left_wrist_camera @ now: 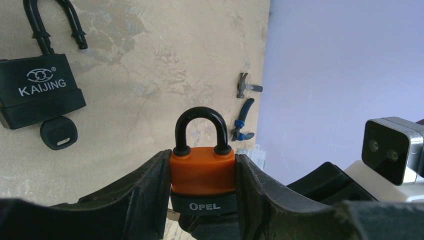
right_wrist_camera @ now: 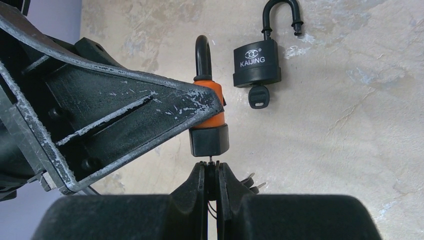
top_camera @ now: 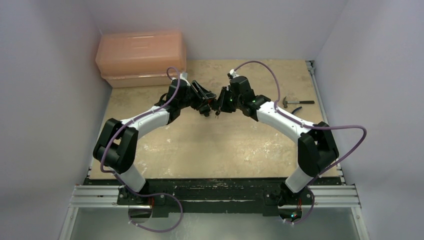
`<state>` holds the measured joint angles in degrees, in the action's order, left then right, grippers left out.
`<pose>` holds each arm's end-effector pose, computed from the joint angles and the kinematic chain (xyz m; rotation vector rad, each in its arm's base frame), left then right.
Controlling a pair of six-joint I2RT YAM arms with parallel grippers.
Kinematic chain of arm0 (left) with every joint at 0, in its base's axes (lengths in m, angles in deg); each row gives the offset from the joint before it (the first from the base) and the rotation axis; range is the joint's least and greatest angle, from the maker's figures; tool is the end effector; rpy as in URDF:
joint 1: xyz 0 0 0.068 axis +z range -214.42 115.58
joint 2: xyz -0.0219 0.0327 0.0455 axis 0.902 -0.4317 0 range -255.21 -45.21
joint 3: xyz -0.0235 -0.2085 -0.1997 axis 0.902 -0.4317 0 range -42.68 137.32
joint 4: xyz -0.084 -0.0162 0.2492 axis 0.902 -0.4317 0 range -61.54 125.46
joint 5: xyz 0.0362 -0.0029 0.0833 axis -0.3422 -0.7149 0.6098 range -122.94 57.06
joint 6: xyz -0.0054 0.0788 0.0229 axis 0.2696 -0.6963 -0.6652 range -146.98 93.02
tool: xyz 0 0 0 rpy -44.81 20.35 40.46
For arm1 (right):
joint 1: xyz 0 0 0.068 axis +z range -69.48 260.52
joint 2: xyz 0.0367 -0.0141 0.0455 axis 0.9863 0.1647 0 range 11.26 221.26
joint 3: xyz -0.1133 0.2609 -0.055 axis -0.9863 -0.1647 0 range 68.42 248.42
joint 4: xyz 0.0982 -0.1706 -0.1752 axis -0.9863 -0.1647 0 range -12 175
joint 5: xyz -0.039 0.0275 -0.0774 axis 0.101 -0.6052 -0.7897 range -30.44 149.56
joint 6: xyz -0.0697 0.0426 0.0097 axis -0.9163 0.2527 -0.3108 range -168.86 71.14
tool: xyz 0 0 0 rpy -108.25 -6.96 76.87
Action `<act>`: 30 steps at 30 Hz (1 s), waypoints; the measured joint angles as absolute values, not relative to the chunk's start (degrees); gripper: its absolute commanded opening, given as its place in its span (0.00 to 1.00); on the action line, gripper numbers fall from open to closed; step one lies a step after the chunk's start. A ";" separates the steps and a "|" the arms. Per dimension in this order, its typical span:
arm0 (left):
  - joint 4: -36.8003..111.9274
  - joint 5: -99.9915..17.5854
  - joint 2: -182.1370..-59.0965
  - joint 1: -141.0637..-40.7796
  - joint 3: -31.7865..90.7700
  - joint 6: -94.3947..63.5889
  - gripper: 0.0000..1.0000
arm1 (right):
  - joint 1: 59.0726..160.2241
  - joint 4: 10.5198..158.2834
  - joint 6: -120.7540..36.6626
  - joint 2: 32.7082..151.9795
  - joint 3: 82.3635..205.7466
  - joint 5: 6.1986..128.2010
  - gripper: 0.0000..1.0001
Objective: Unlock with the key
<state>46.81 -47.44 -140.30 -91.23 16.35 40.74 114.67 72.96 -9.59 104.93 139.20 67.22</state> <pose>0.3580 -0.2011 0.2369 -0.6104 2.1566 -1.2440 0.3322 0.2368 0.2705 0.0226 2.3103 0.8437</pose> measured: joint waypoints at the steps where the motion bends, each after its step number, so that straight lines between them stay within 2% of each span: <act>1: 46.84 -47.44 -140.30 -91.21 16.35 40.76 0.00 | 114.63 73.01 -9.46 104.93 139.20 67.26 0.00; 27: 50.42 -47.51 -140.30 -90.95 16.33 40.94 0.00 | 110.54 82.80 -2.49 104.08 134.51 75.50 0.00; 30: 50.57 -47.51 -140.30 -90.95 16.33 40.94 0.00 | 110.50 82.84 -3.85 104.08 134.51 75.59 0.07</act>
<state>50.57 -47.51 -140.30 -90.95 16.33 40.94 110.50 82.84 -3.85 104.08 134.51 75.59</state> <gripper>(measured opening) 0.477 0.107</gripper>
